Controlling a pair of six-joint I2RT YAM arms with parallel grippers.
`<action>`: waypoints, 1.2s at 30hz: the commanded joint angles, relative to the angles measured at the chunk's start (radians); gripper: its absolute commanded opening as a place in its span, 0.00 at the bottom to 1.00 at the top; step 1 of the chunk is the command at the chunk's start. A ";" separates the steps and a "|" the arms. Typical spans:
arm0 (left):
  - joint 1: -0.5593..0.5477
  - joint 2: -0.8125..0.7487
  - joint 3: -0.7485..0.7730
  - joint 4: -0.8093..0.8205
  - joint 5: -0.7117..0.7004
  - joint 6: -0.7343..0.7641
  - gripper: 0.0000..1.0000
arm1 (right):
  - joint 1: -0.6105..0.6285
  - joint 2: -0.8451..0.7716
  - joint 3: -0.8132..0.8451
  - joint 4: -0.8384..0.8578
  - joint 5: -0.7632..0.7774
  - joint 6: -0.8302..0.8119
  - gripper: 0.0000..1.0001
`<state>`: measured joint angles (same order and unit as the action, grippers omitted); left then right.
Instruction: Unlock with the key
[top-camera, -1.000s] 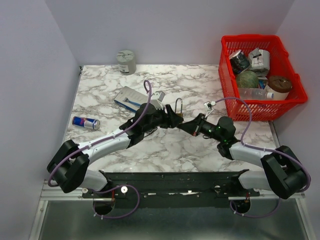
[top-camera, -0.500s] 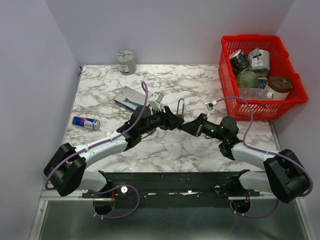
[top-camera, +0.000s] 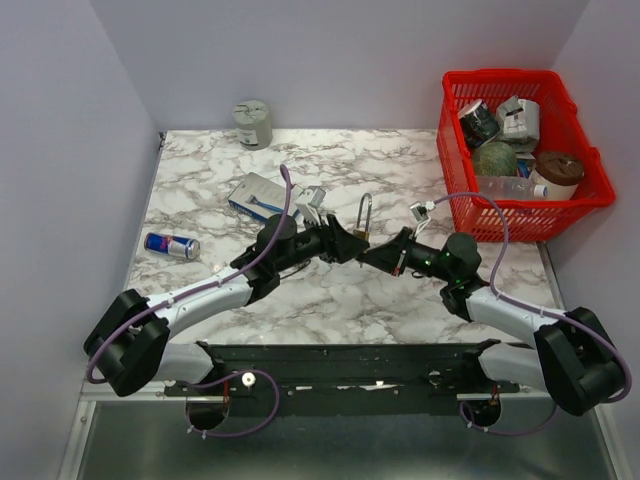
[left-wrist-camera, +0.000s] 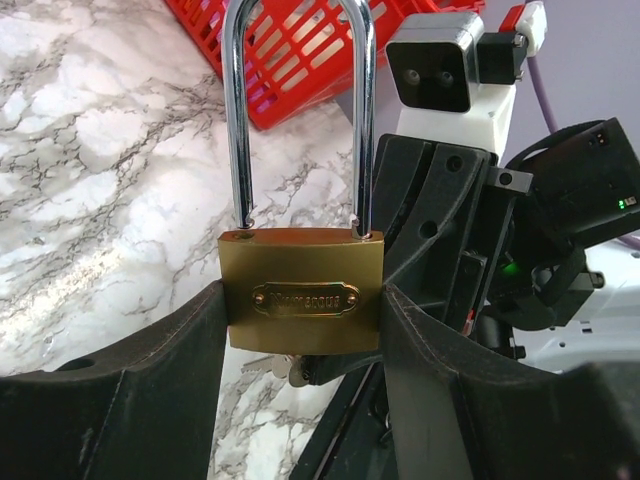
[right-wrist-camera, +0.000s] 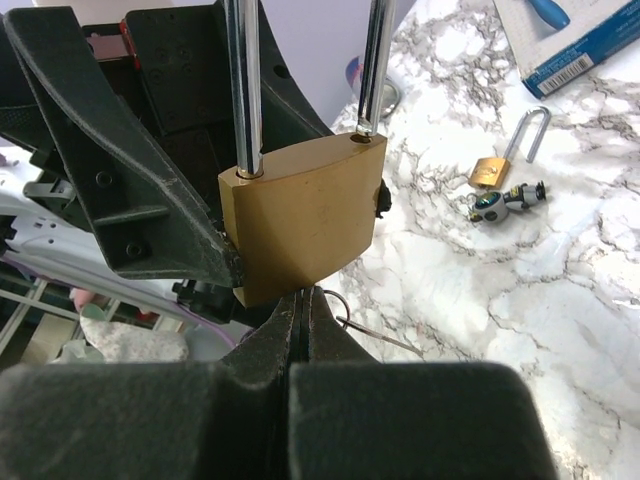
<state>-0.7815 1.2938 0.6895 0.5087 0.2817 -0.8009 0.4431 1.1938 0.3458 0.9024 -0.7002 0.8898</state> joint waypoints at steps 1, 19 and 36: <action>-0.052 -0.042 0.033 -0.100 0.113 -0.017 0.00 | -0.018 -0.048 0.068 -0.100 0.146 -0.127 0.01; -0.035 -0.013 0.065 -0.282 -0.135 0.061 0.00 | -0.020 -0.356 -0.051 -0.536 0.225 -0.293 0.64; 0.031 -0.143 0.088 -0.507 0.634 0.470 0.00 | -0.020 -0.280 0.473 -0.954 -0.233 -0.759 0.77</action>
<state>-0.7528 1.2034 0.7383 -0.0021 0.6773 -0.4461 0.4252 0.8356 0.7387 0.0631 -0.7151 0.2398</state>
